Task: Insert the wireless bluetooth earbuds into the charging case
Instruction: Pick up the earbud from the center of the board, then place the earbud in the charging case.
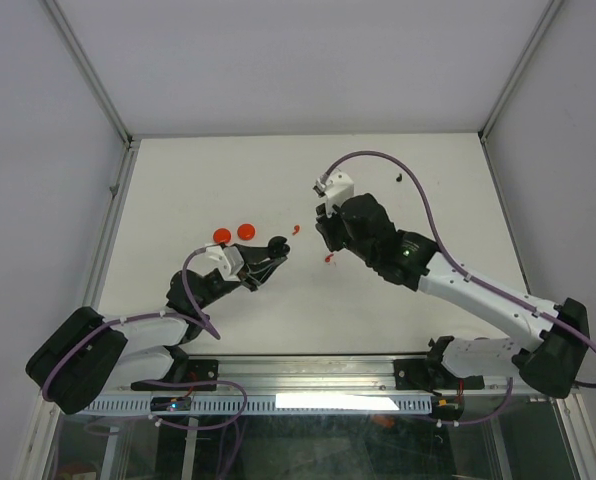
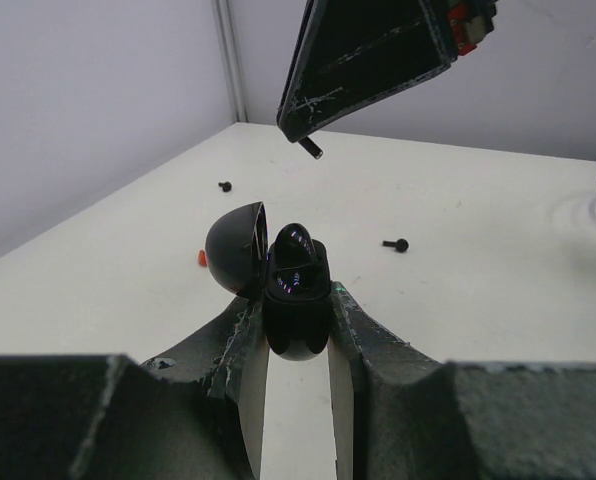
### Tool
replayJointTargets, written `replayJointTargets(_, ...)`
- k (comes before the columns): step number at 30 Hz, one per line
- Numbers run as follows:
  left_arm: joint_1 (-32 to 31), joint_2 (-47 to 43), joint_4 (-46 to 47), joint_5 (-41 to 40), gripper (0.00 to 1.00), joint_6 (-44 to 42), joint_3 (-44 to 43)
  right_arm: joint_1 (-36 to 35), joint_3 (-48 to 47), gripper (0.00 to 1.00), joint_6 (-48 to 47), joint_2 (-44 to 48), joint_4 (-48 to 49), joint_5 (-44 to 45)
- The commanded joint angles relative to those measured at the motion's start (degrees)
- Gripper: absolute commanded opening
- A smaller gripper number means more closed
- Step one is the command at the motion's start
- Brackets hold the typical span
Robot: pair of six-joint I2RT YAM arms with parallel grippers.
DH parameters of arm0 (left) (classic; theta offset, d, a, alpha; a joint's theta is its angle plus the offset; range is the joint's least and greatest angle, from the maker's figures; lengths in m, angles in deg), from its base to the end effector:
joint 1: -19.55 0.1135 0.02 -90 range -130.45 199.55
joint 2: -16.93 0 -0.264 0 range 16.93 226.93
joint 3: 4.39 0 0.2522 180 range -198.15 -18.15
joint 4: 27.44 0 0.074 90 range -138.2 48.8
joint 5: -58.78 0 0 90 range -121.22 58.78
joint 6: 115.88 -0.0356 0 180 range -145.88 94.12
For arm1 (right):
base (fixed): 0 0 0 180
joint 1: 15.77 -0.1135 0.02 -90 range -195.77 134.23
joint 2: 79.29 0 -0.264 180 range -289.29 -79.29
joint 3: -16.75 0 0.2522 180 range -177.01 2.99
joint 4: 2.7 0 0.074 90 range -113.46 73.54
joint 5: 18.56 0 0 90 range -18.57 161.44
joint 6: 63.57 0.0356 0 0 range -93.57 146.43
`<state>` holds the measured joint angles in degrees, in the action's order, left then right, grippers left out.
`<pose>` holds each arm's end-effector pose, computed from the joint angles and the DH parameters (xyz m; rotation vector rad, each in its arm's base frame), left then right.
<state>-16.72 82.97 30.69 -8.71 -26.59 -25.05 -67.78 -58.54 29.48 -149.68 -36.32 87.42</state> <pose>0.1485 -0.1259 0.1988 0.7569 1.1891 -0.7819 0.1786 0.2127 0.3317 -0.6971 1.9439 0.3073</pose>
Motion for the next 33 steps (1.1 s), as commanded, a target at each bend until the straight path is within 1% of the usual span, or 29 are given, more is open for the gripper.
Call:
replayJointTargets(1, 0.4, 0.5, 5.4, 2.0, 0.0, -0.9, -2.9, -3.7, 2.2, 0.09, -2.0, 5.9, 12.8, 1.5)
replayJointTargets(6, 0.4, 1.5, 5.7, 1.5, 0.0, -0.9, -4.4, -8.7, 5.4, 0.09, -3.9, 8.5, 21.4, 0.4)
replayJointTargets(11, 0.5, 2.4, 7.7, 1.6, 0.0, 0.6, -5.1, -12.3, 6.9, 0.09, -6.4, 8.4, 26.6, 0.4)
replayJointTargets(19, 0.4, 1.1, 8.1, 1.4, 0.0, 3.8, -5.8, -15.2, 10.8, 0.09, -9.5, 7.5, 36.3, 0.9)
replayJointTargets(26, 0.4, 1.3, 8.2, 1.7, 0.0, 5.9, -6.1, -16.5, 12.1, 0.09, -10.8, 5.1, 40.9, 1.8)
replayJointTargets(33, 0.4, 1.4, 9.1, 1.8, 0.0, 6.9, -5.9, -17.1, 12.1, 0.08, -11.7, 3.1, 41.5, 3.9)
